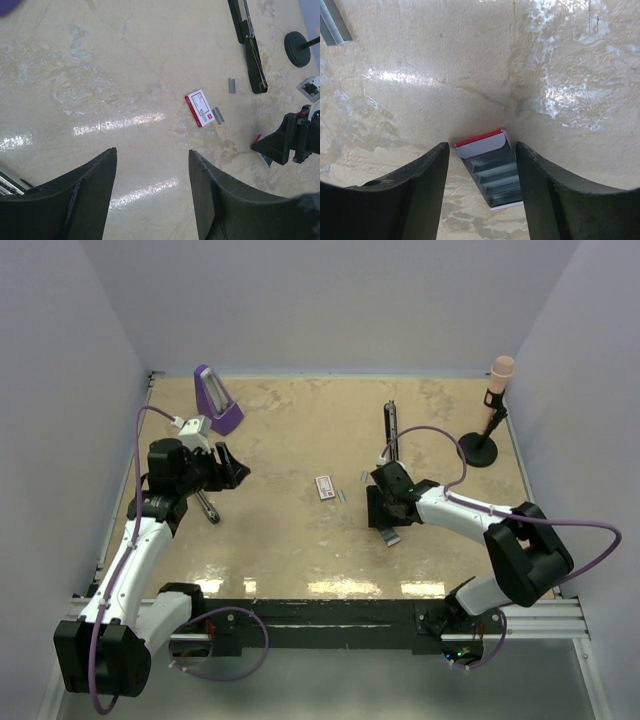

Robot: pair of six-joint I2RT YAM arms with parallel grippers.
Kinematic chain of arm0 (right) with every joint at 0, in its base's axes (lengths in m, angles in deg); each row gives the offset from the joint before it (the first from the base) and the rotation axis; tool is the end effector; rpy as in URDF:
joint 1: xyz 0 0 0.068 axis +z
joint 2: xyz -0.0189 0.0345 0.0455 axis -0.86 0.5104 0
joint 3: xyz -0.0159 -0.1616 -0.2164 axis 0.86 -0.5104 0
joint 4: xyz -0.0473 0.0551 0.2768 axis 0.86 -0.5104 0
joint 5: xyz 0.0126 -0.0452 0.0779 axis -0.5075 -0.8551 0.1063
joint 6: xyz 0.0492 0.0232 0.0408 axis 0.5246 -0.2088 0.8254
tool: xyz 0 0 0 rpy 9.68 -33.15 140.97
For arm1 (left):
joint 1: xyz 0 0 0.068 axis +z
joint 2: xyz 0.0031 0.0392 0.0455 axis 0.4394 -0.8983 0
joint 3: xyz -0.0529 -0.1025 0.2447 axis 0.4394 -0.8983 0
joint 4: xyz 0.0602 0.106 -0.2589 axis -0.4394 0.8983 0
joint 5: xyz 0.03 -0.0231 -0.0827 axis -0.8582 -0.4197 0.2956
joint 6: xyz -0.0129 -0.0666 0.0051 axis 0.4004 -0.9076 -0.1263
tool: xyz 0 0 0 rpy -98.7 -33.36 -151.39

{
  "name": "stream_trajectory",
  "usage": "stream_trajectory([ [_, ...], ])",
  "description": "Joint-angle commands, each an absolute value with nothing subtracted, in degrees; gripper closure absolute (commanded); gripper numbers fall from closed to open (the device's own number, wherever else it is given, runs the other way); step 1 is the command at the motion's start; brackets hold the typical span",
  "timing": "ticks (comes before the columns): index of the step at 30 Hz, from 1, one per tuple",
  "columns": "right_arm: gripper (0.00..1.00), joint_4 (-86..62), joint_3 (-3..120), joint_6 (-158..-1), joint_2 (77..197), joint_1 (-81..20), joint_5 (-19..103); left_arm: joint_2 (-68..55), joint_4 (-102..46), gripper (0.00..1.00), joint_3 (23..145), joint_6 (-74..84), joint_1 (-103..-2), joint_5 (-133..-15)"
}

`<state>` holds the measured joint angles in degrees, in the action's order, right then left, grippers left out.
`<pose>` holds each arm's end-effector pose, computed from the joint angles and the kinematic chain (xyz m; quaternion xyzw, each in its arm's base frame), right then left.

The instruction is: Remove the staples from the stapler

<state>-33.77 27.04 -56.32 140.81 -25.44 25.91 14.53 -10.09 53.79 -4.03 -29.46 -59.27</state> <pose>0.2518 0.1598 0.1265 -0.0162 0.9713 0.0630 0.2289 0.2540 -0.0367 0.2652 -0.0234 0.8490 -0.2715 0.4526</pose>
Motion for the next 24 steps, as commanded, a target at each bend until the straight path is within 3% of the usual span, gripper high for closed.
stream_trajectory([
  [1,0.42,-36.1,25.5,-53.5,139.0,-24.1,26.0,15.3,-11.6,0.37,54.7,-3.3,-29.7,-59.9],
  [17,0.50,-32.8,25.0,-51.0,140.3,-18.0,27.1,15.3,-11.6,0.37,54.7,-3.3,-29.8,-59.9],
  [24,0.50,-30.0,30.9,-55.4,145.3,-13.3,27.0,15.7,-11.2,0.37,54.9,-3.6,-29.7,-61.8],
])
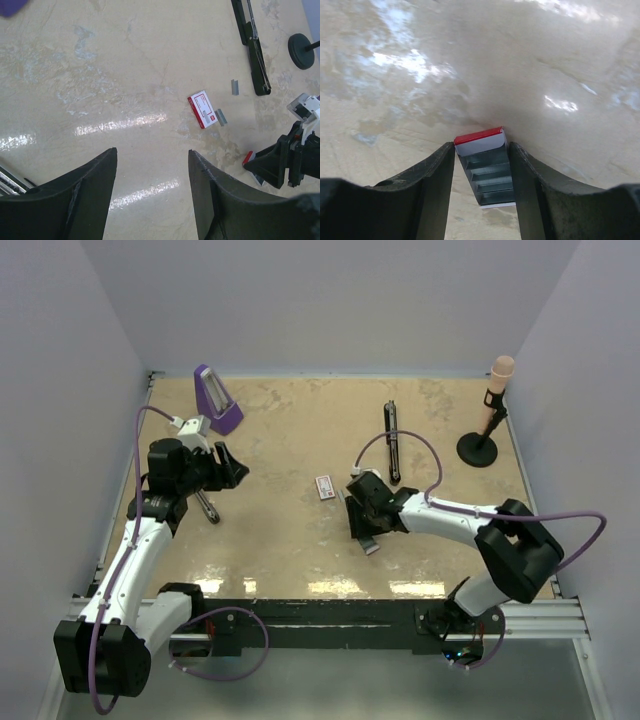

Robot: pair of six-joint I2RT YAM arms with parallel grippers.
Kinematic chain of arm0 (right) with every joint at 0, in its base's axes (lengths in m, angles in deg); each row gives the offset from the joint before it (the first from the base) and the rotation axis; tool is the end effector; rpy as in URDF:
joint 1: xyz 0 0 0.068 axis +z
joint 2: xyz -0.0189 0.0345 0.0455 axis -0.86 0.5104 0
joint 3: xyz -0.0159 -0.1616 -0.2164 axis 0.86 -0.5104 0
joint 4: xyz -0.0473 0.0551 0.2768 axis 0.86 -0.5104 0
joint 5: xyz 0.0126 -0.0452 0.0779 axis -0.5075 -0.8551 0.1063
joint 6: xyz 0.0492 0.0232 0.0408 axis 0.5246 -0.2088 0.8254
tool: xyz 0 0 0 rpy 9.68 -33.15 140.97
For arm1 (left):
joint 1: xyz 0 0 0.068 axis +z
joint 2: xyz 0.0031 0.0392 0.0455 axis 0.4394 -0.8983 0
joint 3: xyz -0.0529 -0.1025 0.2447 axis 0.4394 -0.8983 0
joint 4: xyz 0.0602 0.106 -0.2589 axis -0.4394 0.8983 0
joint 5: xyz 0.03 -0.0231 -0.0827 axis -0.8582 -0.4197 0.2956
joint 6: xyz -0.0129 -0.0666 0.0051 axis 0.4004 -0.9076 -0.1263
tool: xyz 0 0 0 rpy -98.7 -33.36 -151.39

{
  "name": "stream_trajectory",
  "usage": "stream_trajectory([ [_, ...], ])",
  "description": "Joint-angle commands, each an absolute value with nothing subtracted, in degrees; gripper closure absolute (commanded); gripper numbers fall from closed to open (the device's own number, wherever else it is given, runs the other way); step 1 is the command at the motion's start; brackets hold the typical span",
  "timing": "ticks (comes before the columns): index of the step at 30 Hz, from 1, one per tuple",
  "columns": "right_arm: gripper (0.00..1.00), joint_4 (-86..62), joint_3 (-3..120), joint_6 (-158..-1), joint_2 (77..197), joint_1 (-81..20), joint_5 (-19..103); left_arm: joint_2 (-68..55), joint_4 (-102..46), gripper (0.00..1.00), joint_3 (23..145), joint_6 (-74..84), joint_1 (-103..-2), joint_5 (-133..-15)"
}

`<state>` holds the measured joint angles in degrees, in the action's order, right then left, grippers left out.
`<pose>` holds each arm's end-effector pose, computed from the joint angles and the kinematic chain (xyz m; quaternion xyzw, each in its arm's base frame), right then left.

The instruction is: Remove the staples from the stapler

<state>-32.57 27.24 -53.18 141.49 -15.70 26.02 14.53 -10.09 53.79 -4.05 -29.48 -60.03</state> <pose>0.2236 0.2026 0.1255 -0.0718 0.9674 0.0929 0.2245 0.2542 -0.0362 0.2650 -0.0268 0.8497 -0.2663 0.4543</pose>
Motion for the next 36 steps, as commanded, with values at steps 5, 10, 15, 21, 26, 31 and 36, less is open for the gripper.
stream_trajectory([
  [5,0.50,-28.4,36.5,-61.0,150.4,-9.8,27.0,17.4,-9.8,0.37,55.5,-4.3,-29.8,-67.0],
  [10,0.50,-26.9,40.3,-68.9,155.0,-8.3,29.3,19.2,-8.4,0.37,56.0,-5.1,-29.8,-72.9],
  [15,0.46,-26.6,43.2,-74.3,156.5,-7.5,31.8,19.5,-8.0,0.37,56.2,-5.6,-29.7,-74.7],
  [21,0.31,-27.3,44.2,-73.6,153.1,-7.3,30.3,19.4,-8.0,0.37,56.2,-5.6,-29.7,-75.0],
  [26,0.30,-29.5,46.4,-67.2,149.8,-9.0,24.2,19.2,-8.0,0.37,56.2,-5.6,-29.7,-74.9],
  [31,0.33,-31.3,48.1,-59.0,148.6,-15.6,18.9,19.3,-8.3,0.37,56.1,-5.5,-29.7,-74.0],
  [36,0.38,-33.8,50.0,-50.4,149.9,-22.0,11.2,18.8,-8.5,0.37,56.0,-5.2,-29.7,-72.7],
])
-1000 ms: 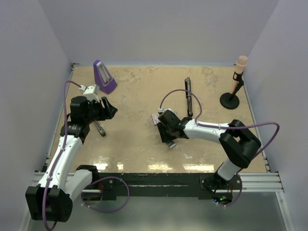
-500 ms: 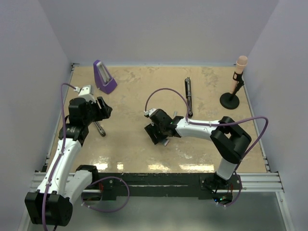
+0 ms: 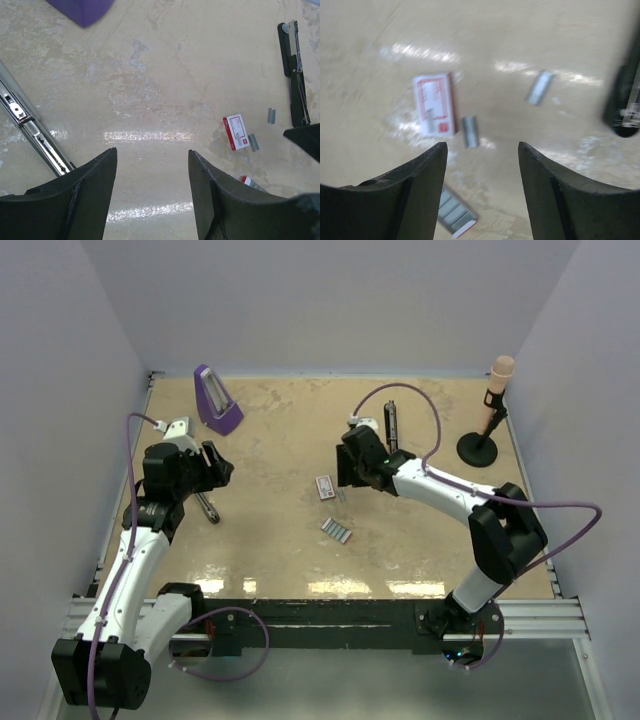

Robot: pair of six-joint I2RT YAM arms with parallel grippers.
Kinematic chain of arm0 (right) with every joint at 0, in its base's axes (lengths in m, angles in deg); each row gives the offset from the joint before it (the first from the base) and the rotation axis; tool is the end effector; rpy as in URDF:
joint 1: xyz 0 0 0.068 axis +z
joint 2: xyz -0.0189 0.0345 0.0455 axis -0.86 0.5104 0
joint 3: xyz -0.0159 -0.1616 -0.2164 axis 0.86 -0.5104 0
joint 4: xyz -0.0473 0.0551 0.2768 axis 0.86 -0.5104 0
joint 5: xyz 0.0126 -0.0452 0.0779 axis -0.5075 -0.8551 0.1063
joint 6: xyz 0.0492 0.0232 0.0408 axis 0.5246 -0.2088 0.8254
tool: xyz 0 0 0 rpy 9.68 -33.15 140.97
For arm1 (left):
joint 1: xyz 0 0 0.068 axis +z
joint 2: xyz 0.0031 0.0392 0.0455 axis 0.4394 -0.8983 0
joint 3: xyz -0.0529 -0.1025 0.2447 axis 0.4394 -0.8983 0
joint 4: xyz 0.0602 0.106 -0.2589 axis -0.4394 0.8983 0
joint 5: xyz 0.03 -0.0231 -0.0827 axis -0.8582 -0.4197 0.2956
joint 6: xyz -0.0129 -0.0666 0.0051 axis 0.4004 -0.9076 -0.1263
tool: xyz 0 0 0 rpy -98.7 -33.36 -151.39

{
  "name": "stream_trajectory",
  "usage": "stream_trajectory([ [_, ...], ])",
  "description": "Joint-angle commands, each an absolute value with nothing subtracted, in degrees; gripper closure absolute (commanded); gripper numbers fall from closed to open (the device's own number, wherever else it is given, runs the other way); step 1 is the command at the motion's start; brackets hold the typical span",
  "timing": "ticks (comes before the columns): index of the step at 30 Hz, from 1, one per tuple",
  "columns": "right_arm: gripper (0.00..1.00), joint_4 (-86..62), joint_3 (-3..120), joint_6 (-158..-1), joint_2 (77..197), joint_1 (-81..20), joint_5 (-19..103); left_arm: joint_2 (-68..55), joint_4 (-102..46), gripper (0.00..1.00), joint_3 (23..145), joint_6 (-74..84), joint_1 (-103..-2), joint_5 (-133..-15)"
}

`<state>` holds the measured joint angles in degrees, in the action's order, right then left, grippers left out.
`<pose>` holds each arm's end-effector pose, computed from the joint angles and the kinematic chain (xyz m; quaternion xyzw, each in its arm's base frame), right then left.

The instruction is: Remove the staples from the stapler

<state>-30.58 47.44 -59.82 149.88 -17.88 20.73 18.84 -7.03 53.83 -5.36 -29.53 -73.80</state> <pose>0.2986 0.2469 0.1960 -0.0805 0.9282 0.1050 0.3477 0.2431 -0.0231 0.2750 -0.0966 0.8479 -0.1752 0.4910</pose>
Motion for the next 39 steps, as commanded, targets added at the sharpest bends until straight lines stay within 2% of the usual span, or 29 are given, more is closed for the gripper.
stream_trajectory([
  [1,0.39,-34.3,50.4,-49.2,150.5,-22.8,10.3,18.9,-8.6,0.37,56.0,-5.3,-29.7,-72.6],
  [7,0.48,-37.2,56.2,-42.9,158.4,-24.7,7.8,19.4,-8.8,0.37,55.8,-5.2,-29.7,-72.0],
  [14,0.51,-39.9,61.8,-39.1,166.0,-25.1,6.4,19.3,-8.9,0.37,55.8,-5.1,-29.7,-71.2],
  [23,0.55,-41.4,63.8,-38.8,168.8,-25.7,2.9,19.4,-9.1,0.37,55.8,-5.1,-29.8,-71.1],
  [39,0.64,-38.3,62.5,-40.5,170.9,-26.9,5.1,19.4,-9.2,0.37,55.6,-5.0,-29.7,-70.9],
])
